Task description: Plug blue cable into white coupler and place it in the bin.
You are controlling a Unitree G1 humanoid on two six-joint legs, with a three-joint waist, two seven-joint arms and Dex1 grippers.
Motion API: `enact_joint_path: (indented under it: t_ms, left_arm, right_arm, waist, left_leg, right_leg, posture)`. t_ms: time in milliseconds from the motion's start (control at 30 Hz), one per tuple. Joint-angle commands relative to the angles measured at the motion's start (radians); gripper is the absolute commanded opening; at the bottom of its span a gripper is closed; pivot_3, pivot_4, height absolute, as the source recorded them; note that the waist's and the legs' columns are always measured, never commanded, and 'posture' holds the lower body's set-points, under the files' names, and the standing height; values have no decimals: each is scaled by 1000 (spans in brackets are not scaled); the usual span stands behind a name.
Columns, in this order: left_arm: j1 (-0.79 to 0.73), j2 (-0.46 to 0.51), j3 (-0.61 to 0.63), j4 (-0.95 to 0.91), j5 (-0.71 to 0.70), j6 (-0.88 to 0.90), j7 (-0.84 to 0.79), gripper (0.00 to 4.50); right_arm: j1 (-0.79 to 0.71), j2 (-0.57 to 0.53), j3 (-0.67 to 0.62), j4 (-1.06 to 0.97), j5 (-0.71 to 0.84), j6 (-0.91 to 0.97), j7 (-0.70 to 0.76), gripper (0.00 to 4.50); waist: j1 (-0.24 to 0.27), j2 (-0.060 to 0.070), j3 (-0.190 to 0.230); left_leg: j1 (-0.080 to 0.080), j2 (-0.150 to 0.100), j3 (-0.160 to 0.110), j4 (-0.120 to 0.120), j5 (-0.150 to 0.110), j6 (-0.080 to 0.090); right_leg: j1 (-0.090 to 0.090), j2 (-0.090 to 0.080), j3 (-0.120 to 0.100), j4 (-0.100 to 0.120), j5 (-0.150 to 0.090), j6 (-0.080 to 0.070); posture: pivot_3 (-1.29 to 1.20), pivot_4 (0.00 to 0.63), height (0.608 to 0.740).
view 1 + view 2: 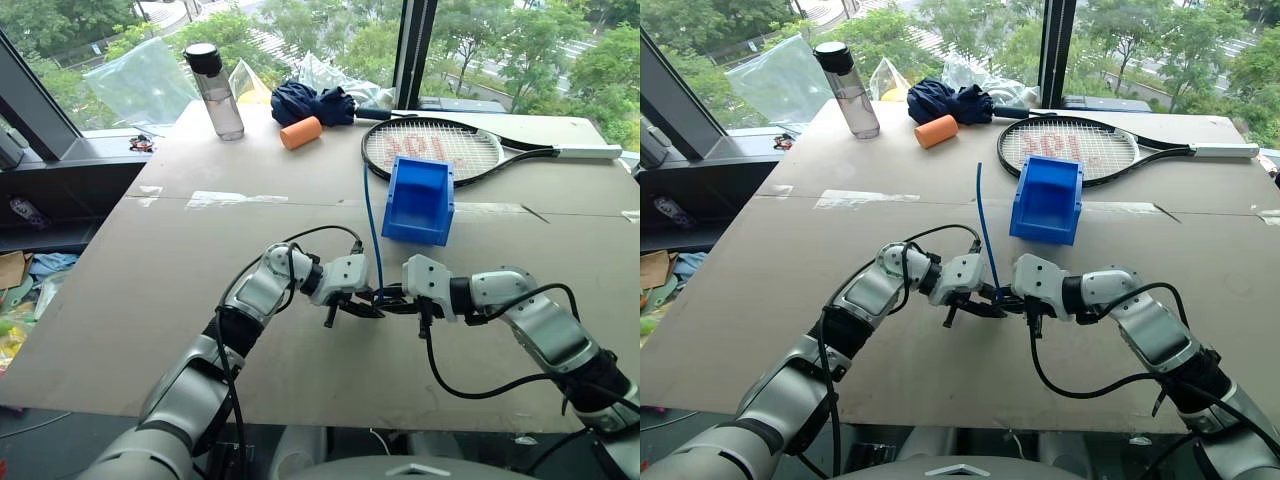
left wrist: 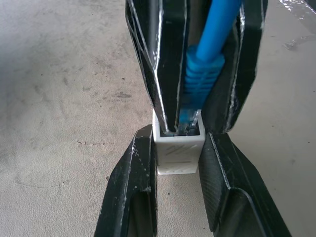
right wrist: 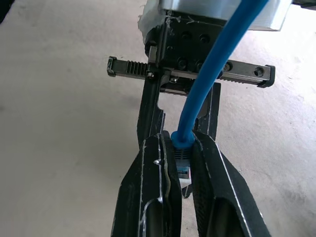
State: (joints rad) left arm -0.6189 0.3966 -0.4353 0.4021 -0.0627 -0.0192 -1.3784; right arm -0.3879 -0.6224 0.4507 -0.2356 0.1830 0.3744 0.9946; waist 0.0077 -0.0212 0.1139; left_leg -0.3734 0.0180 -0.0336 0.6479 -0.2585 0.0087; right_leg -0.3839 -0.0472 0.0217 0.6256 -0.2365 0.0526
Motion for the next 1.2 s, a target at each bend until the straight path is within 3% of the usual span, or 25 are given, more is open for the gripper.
enact_joint_path:
  t_ms: [33, 300, 433, 567, 700, 833, 967, 1000, 1100, 1200]
  left_arm:
    - [4, -19, -9, -24, 1, -13, -4, 543]
    - [7, -32, -4, -27, 6, -12, 4, 543]
    - [31, -27, 14, -65, -20, 28, 0, 543]
    - [80, 15, 79, -186, -87, 153, 10, 2446]
    - [220, 86, 227, -433, -192, 314, 129, 4376]
    - [324, 108, 356, -637, -284, 477, 275, 4480]
    - [373, 103, 427, -790, -340, 564, 399, 4480]
    - [362, 100, 431, -803, -345, 575, 423, 4500]
    - [331, 95, 433, -814, -352, 585, 468, 4500]
    - [310, 93, 432, -813, -353, 591, 506, 4500]
  right_arm:
    - [40, -29, 137, 151, -107, 149, 32, 0]
    - [99, -34, 104, 141, -87, 142, 23, 0]
    - [114, 37, 12, 131, -32, 75, -37, 0]
    - [151, 99, -141, 57, 6, 18, -139, 0]
    - [183, 121, -355, -150, 237, 234, -219, 0]
    - [10, 137, -487, -138, 365, 440, -311, 0]
    - [-308, 174, -548, 185, 354, 533, -401, 0]
    - [-389, 183, -549, 307, 339, 532, -404, 679]
    - [-550, 193, -539, 589, 288, 484, -391, 1509]
    - [-619, 179, -508, 723, 237, 419, -343, 2923]
  waist:
    - [0, 0, 0]
    - [2, 0, -4]
    - [3, -1, -9]
    - [-3, 4, -2]
    - [-13, 7, 11]
    - [-23, 7, 23]
    - [-26, 6, 29]
    - [-21, 5, 28]
    - [-17, 4, 29]
    - [-17, 4, 29]
  left_leg:
    - [3, 0, 0, 0, 0, 0]
    - [9, 0, 1, -1, -1, 2]
    - [10, 0, 1, -3, -1, 2]
    - [8, 1, 0, -4, -1, 2]
    - [7, 1, -2, -5, -1, 2]
    - [6, 4, -4, -5, -1, 2]
    - [7, 3, -2, -7, -1, 2]
    - [8, 3, -2, -8, -1, 2]
    - [7, 0, 0, -11, -1, 2]
    - [5, 0, 0, -12, -1, 2]
  right_leg:
    - [3, 0, 0, 0, 0, 0]
    - [7, -1, 0, -1, -3, 4]
    - [7, -1, 1, -1, -4, 4]
    - [6, -1, 1, -1, -4, 4]
    - [5, -1, 1, -1, -3, 4]
    - [3, -1, 2, -1, -1, 0]
    - [2, -1, 3, -1, -1, 0]
    - [3, -1, 3, -1, -1, 0]
    - [3, -1, 0, -3, -1, -1]
    - [3, -2, -1, -6, 0, 0]
  posture:
    - [0, 150, 740]
    - [0, 150, 740]
    - [0, 150, 740]
    - [0, 150, 740]
    - [0, 150, 740]
    - [0, 150, 740]
    - [0, 150, 740]
    - [0, 150, 740]
    - [0, 150, 740]
    - [0, 150, 740]
